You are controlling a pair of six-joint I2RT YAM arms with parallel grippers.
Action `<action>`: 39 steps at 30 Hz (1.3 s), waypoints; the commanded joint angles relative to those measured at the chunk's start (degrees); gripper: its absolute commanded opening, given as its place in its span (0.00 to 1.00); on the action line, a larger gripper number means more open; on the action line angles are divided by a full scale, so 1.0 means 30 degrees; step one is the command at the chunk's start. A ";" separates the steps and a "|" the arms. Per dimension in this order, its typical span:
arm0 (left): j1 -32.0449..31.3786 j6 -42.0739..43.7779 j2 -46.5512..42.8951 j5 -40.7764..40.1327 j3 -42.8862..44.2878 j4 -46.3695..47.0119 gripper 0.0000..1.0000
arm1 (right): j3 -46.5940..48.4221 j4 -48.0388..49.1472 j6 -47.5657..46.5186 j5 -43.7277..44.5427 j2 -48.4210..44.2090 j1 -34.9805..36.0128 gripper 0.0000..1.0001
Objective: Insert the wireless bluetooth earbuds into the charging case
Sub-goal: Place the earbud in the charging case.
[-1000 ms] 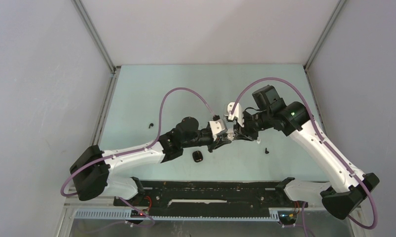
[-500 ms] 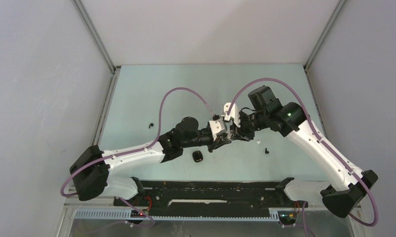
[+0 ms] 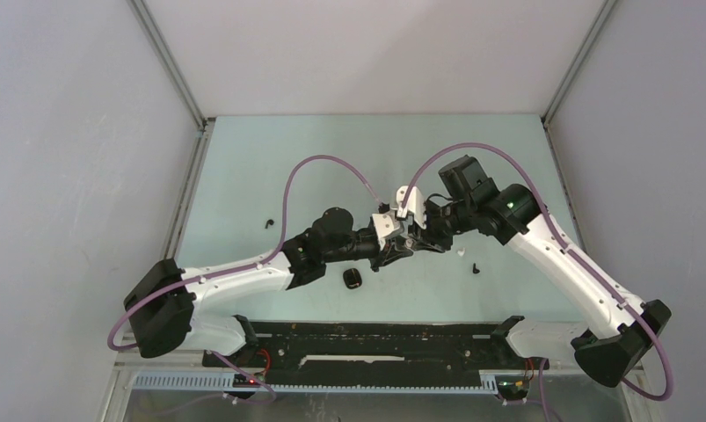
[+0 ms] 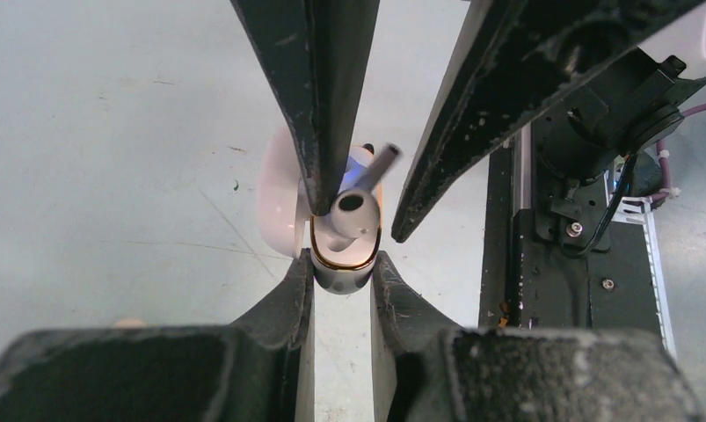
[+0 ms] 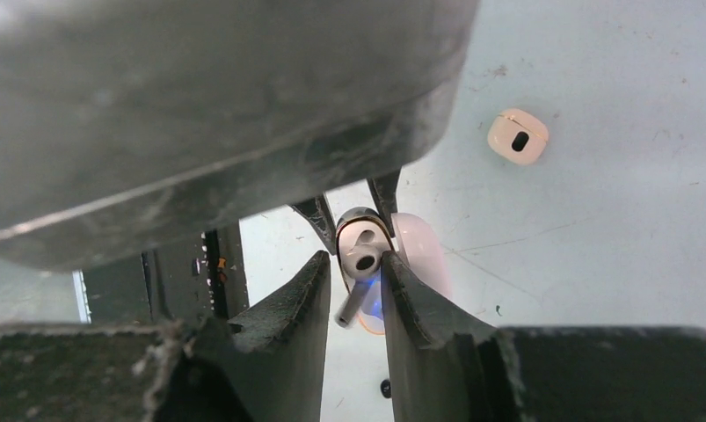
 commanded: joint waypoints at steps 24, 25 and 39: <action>0.0303 -0.0965 -0.0438 0.0518 0.0008 0.2010 0.00 | 0.0097 0.0492 0.0402 -0.0177 -0.0829 -0.0136 0.00; 0.0395 -0.1268 -0.0374 0.0680 -0.0076 0.2301 0.00 | 0.0228 0.0420 0.0556 -0.0777 -0.0900 -0.0421 0.00; 0.0836 -0.6705 0.1758 0.0932 0.0157 0.8487 0.00 | -0.1084 1.2775 1.0902 -1.2400 -0.1798 -0.5727 0.00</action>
